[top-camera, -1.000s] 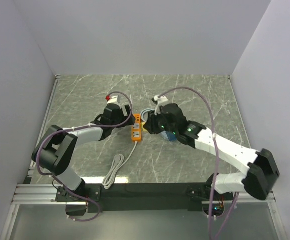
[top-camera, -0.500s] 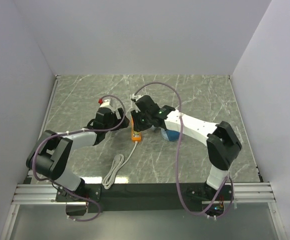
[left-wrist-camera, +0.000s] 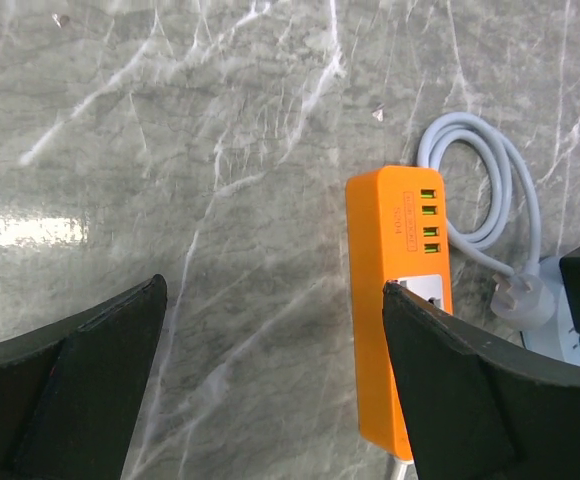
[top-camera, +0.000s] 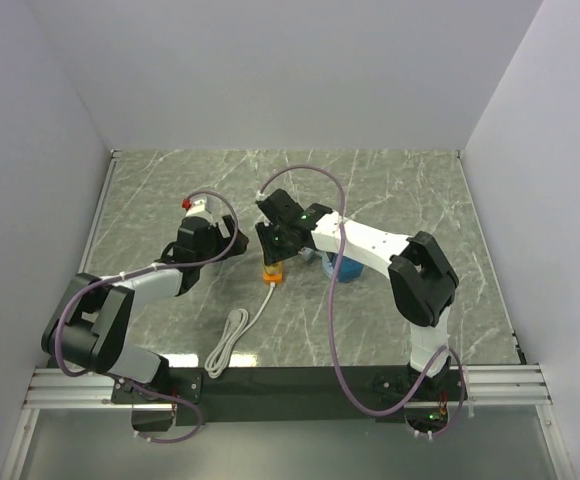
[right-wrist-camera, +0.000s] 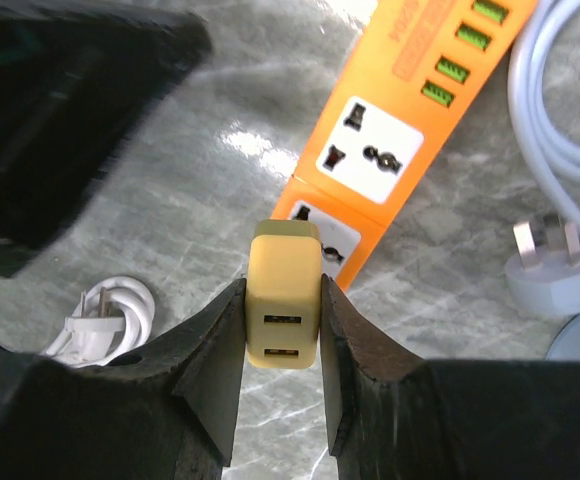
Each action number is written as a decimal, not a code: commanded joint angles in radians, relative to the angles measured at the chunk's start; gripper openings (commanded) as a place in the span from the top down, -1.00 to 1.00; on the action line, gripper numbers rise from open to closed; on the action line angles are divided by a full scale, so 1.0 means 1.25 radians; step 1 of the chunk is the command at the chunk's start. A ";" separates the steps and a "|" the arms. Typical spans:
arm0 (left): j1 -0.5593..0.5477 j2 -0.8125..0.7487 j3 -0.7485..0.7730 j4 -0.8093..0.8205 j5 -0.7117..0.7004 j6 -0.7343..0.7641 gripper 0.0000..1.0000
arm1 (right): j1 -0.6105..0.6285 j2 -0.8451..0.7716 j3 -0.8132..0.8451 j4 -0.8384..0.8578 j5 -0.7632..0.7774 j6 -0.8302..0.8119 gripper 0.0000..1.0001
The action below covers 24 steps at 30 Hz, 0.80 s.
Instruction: Insert the plug
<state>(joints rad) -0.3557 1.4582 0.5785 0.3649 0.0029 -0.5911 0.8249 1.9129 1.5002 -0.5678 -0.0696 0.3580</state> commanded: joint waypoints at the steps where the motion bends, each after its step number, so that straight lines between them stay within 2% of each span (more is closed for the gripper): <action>1: 0.007 -0.042 -0.009 0.035 0.020 0.010 -0.89 | 0.006 -0.014 0.030 -0.032 0.018 0.028 1.00; 9: 0.012 -0.058 -0.017 0.030 0.028 0.013 -0.89 | 0.006 0.010 0.081 -0.079 0.040 0.045 1.00; 13: 0.013 -0.068 -0.027 0.039 0.046 0.009 -0.88 | 0.006 0.044 0.126 -0.141 0.095 0.051 1.00; 24: 0.013 -0.089 -0.038 0.036 0.046 0.009 -0.88 | 0.011 0.053 0.102 -0.131 0.085 0.101 1.00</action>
<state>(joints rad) -0.3424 1.3781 0.5426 0.3771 0.0391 -0.5877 0.8261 1.9831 1.6344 -0.7132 0.0193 0.4480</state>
